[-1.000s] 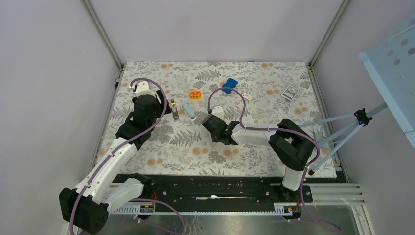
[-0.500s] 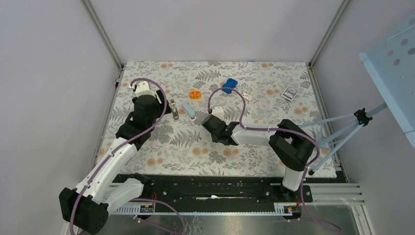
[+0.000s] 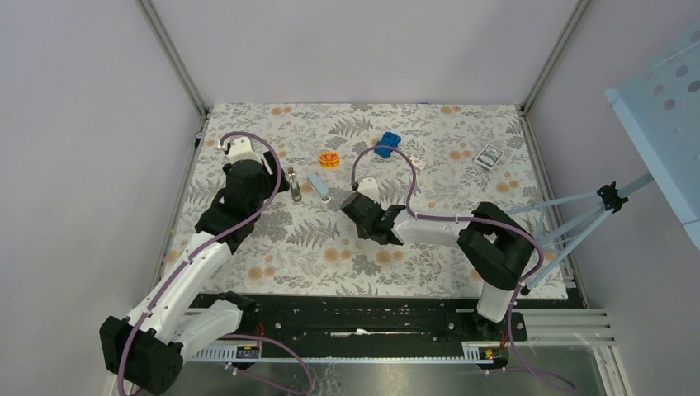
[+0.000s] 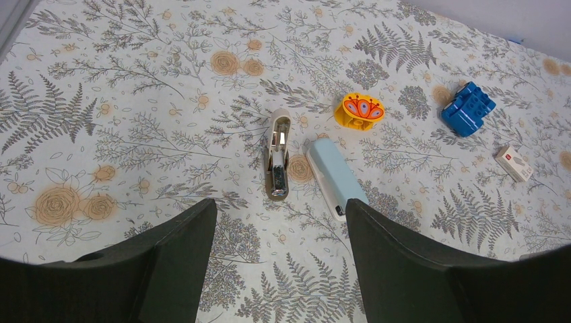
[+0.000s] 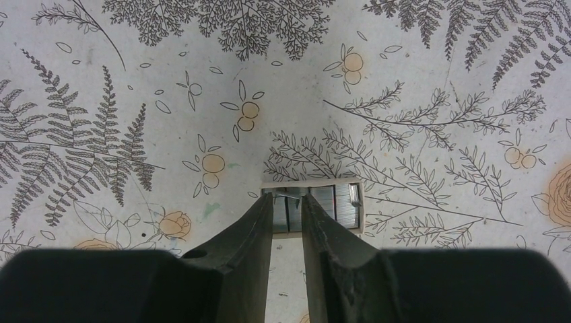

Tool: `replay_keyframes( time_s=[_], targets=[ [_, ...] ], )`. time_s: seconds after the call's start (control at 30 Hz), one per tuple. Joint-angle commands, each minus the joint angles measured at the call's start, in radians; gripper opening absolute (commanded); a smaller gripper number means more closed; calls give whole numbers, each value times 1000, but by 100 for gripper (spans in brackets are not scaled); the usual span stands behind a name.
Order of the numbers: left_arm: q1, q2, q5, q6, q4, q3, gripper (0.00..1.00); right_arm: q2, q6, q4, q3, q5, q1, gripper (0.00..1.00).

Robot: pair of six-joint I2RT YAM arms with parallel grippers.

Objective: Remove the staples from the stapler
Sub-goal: Place the staple in the staple box.

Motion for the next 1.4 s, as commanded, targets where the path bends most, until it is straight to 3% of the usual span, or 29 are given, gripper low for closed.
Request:
replay_keyframes(
  time_s=[0.0,0.33,0.67,0.83,1.0,1.13,1.37],
  targets=[
    [4,-10,4,-5,40,-7,75,-29,7,14,1,49,11,30],
    [3,-9,5,-5,40,-7,75,-84,-13,-16,35,50,11,41],
    [4,-6,10,-4,43,-9,75,-55,-48,-155,131,52,-1,35],
    [3,5,40,4,53,-13,76,-65,-29,-191,136,33,-44,39],
    [4,48,77,8,57,-9,76,-130,-16,-167,88,-95,-162,42],
    [4,113,130,13,60,-2,76,-197,-11,-87,3,-283,-265,43],
    [1,252,306,44,105,10,74,-232,-64,57,-82,-549,-341,55]
  ],
)
